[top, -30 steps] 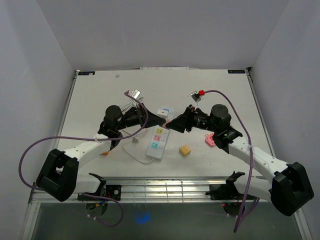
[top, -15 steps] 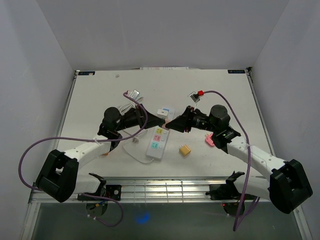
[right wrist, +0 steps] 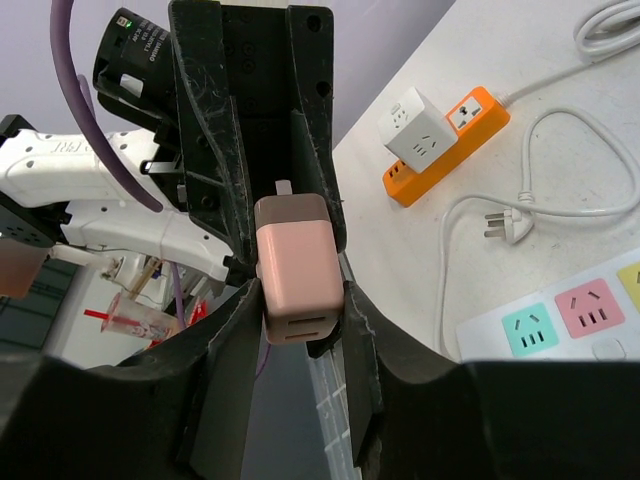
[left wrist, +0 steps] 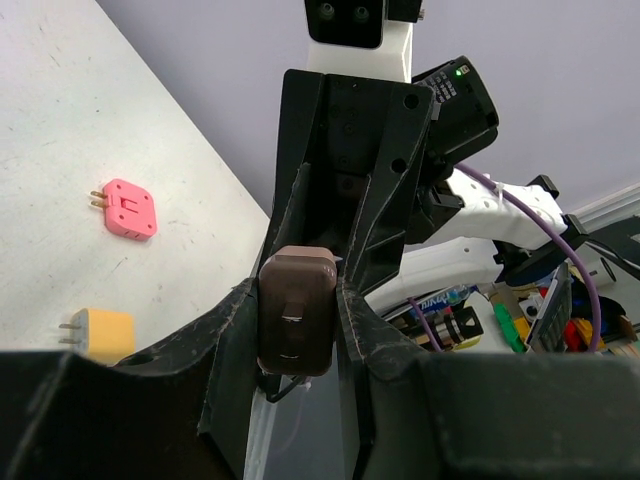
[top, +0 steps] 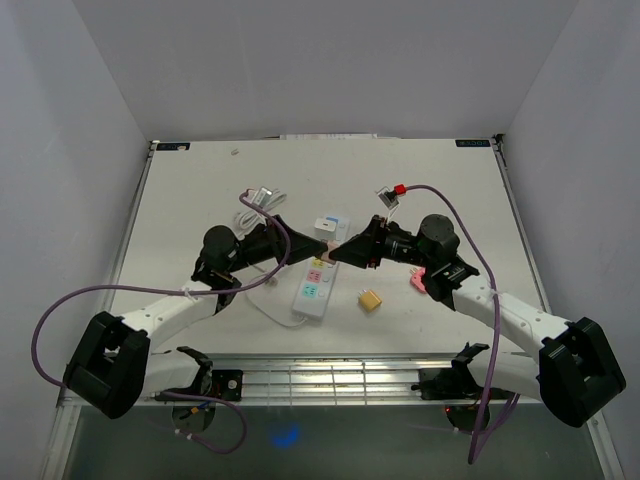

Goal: Insert the plug
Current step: Adjust the plug.

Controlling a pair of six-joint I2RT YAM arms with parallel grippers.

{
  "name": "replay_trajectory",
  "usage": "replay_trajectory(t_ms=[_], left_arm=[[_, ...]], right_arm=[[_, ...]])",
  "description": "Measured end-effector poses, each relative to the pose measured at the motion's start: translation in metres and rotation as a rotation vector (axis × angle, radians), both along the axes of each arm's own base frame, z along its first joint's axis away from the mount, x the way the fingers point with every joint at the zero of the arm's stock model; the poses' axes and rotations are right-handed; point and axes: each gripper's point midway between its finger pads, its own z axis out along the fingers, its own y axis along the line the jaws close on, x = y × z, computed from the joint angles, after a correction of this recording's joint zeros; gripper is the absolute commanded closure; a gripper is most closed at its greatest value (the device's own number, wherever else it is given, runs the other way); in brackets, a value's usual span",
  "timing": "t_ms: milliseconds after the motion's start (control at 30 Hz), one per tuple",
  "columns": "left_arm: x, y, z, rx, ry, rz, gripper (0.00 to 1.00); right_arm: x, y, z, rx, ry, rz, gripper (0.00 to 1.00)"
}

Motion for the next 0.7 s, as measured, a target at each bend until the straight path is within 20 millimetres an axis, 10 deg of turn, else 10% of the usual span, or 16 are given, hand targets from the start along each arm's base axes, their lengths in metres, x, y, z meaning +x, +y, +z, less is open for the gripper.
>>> replay_trajectory(t_ms=[433,500,700], left_arm=[[0.022,0.006,-0.019,0.110,0.084,0.122,0.28],[0.031,0.012,-0.016,0.145,0.081,0.178,0.04],[0.056,0.035,0.003,0.248,0.082,0.370,0.02]], right_arm=[[0.011,-0.005,-0.027,-0.099,0.077,-0.082,0.92],[0.013,-0.008,-0.035,-0.131,0.097,-0.105,0.92],[0.019,-0.017,-0.050,-0.216,0.132,-0.166,0.92]])
